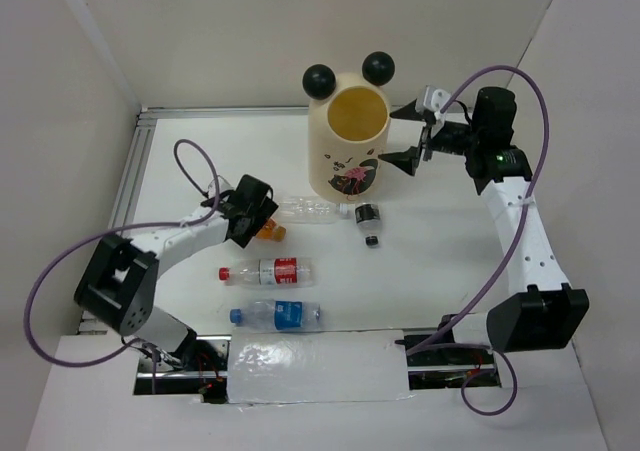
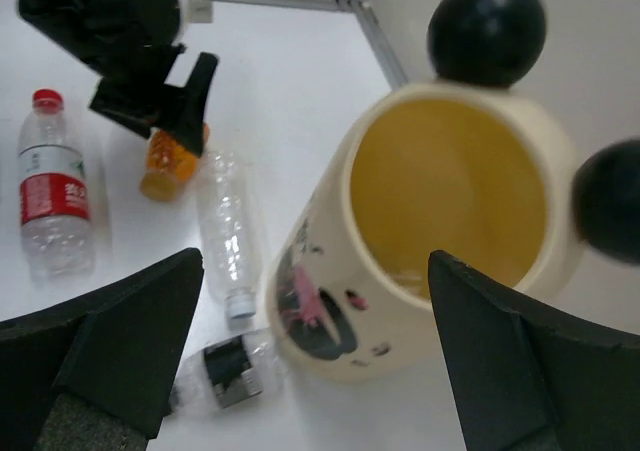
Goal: Put the plastic bottles in the bin
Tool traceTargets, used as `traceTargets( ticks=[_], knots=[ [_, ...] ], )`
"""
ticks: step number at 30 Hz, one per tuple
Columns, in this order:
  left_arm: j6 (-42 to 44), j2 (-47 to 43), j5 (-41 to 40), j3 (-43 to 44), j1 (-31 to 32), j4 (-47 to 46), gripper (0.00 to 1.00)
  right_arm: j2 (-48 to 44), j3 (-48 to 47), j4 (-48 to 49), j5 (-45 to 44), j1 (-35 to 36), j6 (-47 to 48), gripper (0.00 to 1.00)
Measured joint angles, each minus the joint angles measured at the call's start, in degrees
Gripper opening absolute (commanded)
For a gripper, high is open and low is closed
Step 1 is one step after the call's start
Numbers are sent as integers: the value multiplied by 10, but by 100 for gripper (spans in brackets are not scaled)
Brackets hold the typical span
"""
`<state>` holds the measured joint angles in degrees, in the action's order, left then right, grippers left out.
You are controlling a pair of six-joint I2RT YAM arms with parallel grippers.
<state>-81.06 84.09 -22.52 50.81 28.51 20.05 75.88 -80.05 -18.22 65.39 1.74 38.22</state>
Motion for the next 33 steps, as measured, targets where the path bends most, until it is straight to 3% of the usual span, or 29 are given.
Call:
traceTargets(
  ticks=[5,8,13,17,19,20,21,22,23,25,27,29,33],
  knots=[
    [-2,82,-19,43,-16,9,99,-16,50,-71,4,-34,26,100],
    [0,105,-23,48,-26,10,91,-26,79,-106,3,-47,44,100],
    [26,130,-30,68,-36,15,39,-35,104,-146,-9,-49,60,100],
    [61,78,-37,50,-20,24,21,-28,106,-184,-27,-51,59,98],
    [96,19,-44,42,5,34,18,-14,107,-197,-42,-52,56,84],
    [119,-14,-45,42,20,33,16,-7,110,-200,-52,-52,52,68],
    [144,-51,-44,42,37,21,13,1,116,-200,-65,-52,47,26],
    [175,-85,-41,46,52,5,13,8,125,-197,-78,-52,43,14],
    [208,-111,-37,56,66,-11,13,12,135,-196,-90,-51,32,9],
    [272,-134,-29,99,91,-47,13,20,162,-195,-115,-49,12,21],
    [337,-112,-24,168,110,-94,13,25,177,-193,-143,-45,-10,50],
    [397,-70,-20,237,121,-146,13,32,184,-190,-155,-37,-22,58],
    [499,53,-13,391,137,-240,18,33,199,-179,-179,-23,-42,64]
  ],
)
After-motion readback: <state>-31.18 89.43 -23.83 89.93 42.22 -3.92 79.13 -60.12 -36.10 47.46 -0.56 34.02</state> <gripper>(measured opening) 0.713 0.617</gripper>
